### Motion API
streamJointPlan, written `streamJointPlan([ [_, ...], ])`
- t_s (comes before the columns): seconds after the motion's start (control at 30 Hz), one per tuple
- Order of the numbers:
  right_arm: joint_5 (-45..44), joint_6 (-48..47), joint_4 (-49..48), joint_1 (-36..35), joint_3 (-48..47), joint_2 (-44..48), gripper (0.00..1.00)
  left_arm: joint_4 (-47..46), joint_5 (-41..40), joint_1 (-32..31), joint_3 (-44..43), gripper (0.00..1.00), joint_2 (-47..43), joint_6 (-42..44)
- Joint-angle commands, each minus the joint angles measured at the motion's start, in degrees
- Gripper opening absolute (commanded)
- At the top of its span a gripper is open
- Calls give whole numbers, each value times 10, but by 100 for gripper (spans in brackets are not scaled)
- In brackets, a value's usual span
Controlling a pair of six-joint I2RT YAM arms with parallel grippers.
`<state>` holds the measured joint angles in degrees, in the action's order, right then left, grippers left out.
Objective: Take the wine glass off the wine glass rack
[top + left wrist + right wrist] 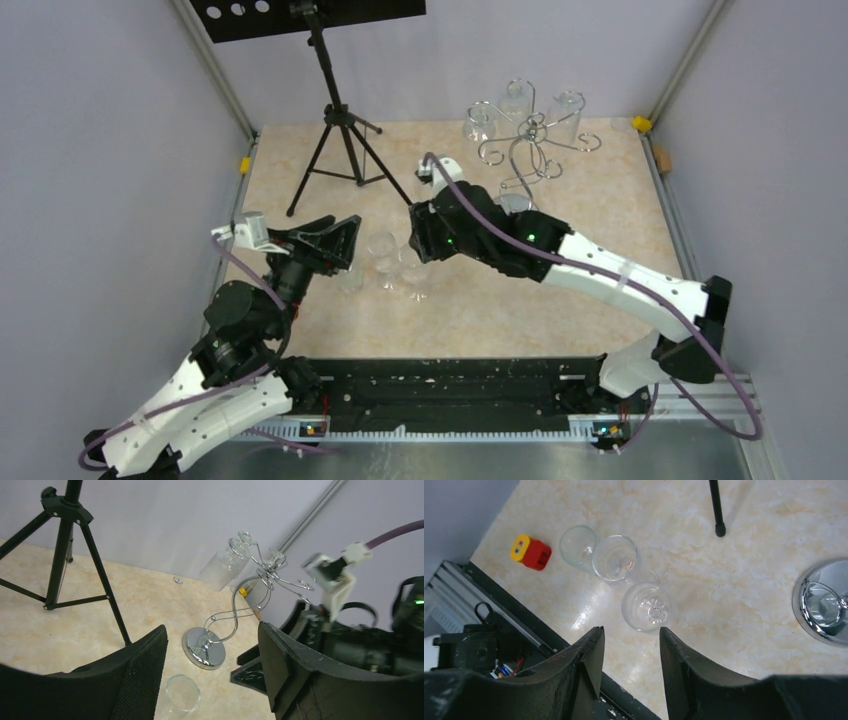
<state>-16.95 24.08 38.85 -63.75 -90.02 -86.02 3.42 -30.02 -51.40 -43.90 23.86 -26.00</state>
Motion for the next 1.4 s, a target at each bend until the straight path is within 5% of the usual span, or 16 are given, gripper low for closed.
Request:
streamJointPlan([
  [0.0,-47,25,-72,-6,54,99,46,-29,28,0,-19,71,53,-19],
  [0.2,-121,69,-96,-4,139,234,48,-30,72,17,-81,73,152,-36],
  [0.37,-156,94,-99,-5,180,336,49,-61,257,135,-155,79,279,-65],
  [0.6,-181,124,-84,-4,202,431,49,-115,394,178,-239,84,392,-55],
  [0.87,-212,160,-90,-4,230,475,35,-214,391,181,-299,71,535,-199],
  [1.13,-213,181,-91,-4,248,480,28,-204,340,180,-379,74,637,-213],
  [1.37,-215,186,-93,-4,259,489,25,-219,333,181,-402,63,688,-190],
])
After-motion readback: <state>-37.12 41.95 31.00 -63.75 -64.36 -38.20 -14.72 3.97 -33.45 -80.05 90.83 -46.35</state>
